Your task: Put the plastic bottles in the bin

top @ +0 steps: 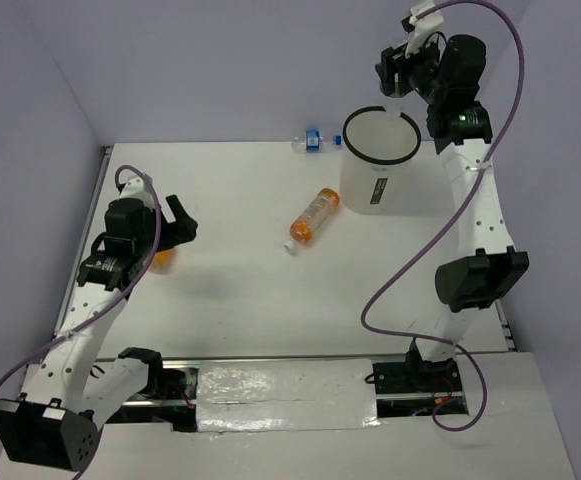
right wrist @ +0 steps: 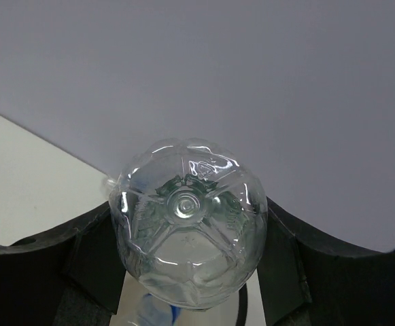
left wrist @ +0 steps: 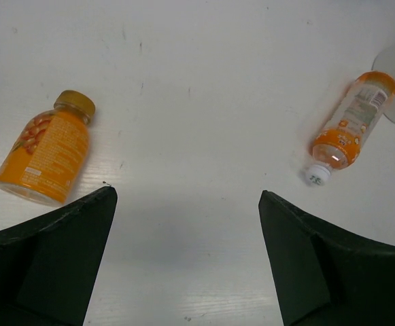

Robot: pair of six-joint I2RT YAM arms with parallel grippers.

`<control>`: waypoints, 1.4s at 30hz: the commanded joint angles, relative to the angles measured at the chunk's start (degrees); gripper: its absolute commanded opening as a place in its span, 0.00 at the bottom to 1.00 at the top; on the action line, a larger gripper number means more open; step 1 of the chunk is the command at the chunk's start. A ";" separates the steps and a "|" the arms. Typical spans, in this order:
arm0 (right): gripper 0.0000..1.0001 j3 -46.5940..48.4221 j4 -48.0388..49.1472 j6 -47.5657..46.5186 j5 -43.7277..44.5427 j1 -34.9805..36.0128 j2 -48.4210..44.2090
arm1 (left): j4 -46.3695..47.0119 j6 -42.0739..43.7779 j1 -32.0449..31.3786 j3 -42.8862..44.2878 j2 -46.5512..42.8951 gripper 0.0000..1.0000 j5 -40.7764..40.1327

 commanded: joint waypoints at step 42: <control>1.00 -21.67 -35.26 -78.26 0.55 27.41 17.31 | 0.01 -5.90 2.11 -4.63 -5.45 0.99 6.13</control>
